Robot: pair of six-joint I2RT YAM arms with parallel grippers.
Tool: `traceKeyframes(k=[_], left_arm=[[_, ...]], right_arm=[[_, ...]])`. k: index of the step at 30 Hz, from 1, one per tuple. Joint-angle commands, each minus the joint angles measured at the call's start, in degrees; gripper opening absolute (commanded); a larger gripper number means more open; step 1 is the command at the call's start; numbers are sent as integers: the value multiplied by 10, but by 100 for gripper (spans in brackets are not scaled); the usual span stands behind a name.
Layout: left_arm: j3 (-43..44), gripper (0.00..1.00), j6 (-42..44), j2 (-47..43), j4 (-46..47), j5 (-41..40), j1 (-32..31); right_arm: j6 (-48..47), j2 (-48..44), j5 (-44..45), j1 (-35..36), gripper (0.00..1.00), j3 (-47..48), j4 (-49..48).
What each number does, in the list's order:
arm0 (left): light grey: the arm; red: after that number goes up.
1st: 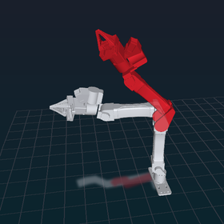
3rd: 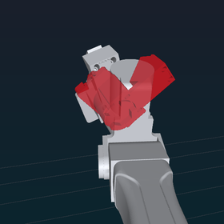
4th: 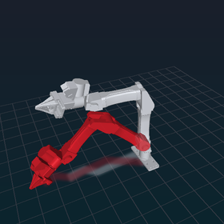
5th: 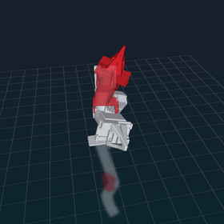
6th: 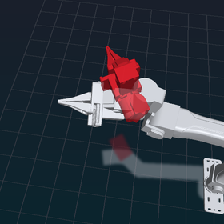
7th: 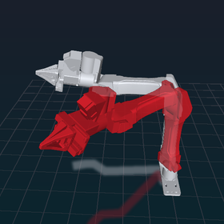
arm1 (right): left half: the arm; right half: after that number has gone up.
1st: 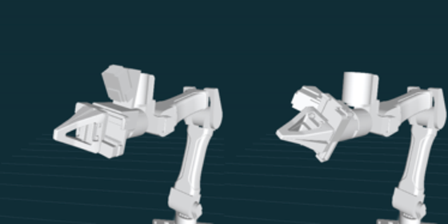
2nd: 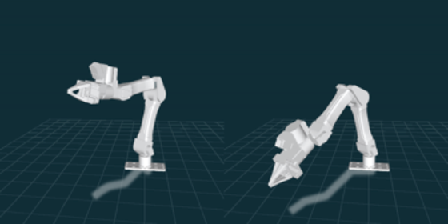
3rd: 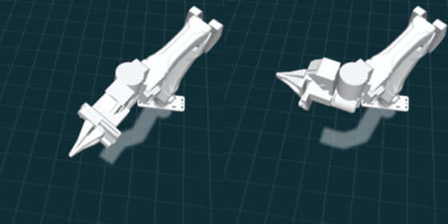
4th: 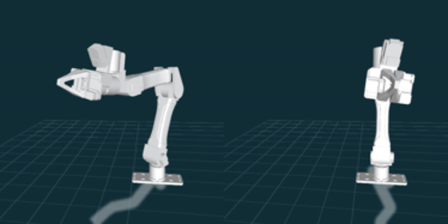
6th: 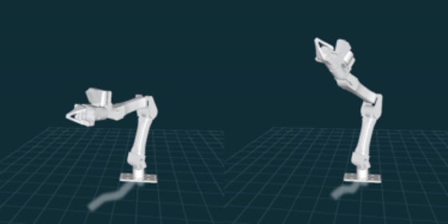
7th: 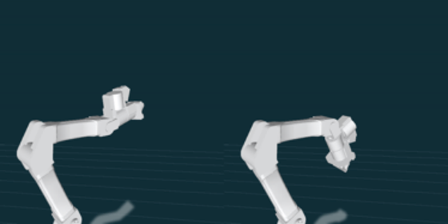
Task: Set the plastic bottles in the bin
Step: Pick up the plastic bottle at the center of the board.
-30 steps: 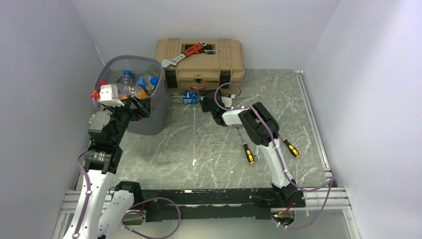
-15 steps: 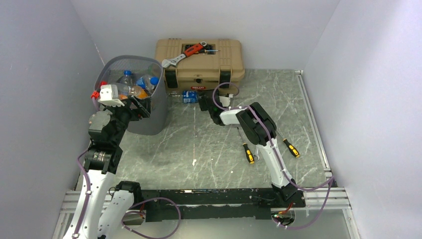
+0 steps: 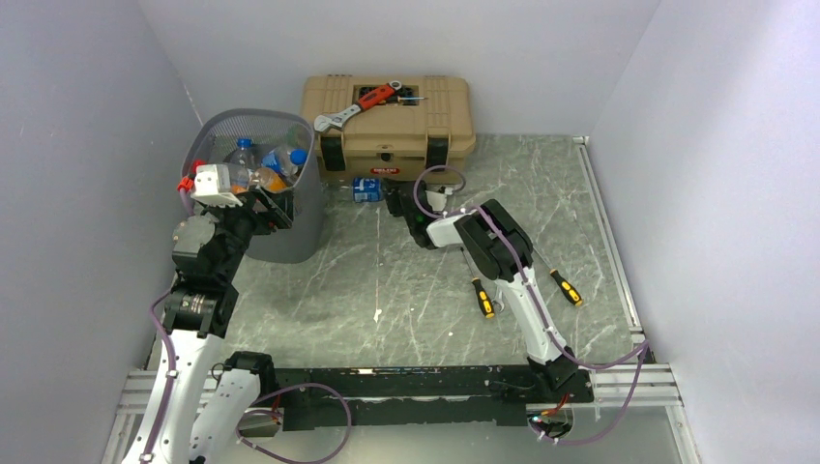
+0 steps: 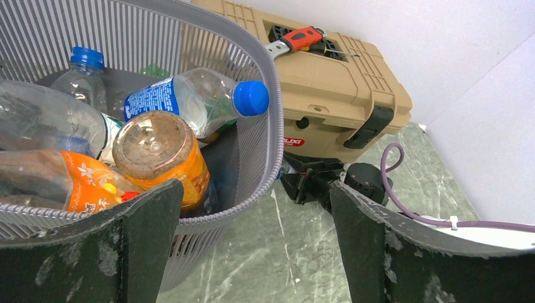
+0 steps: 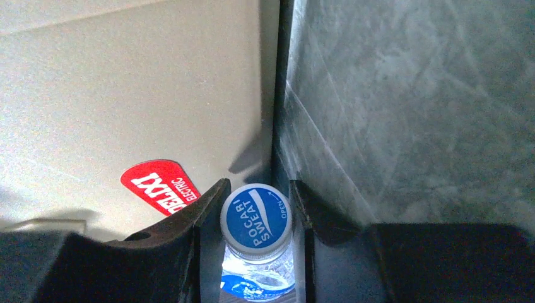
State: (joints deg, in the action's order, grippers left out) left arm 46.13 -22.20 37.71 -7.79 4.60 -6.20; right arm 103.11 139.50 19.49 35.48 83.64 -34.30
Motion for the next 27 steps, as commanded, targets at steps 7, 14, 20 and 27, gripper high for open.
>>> traceKeyframes(k=[7, 14, 20, 27], left_arm=[[-3, 92, -10, -3, -3, 1, -2], [-2, 92, -7, -8, -2, -3, -2], [-3, 92, -10, -9, 4, 5, 0], [3, 93, -7, -8, 17, 23, 1]], right_arm=[[-24, -40, 14, -8, 12, -135, -5], [-94, -160, 18, -8, 0, -273, -55], [-188, -305, 27, -24, 0, -398, -48], [-378, -527, -5, -28, 0, -473, 30]])
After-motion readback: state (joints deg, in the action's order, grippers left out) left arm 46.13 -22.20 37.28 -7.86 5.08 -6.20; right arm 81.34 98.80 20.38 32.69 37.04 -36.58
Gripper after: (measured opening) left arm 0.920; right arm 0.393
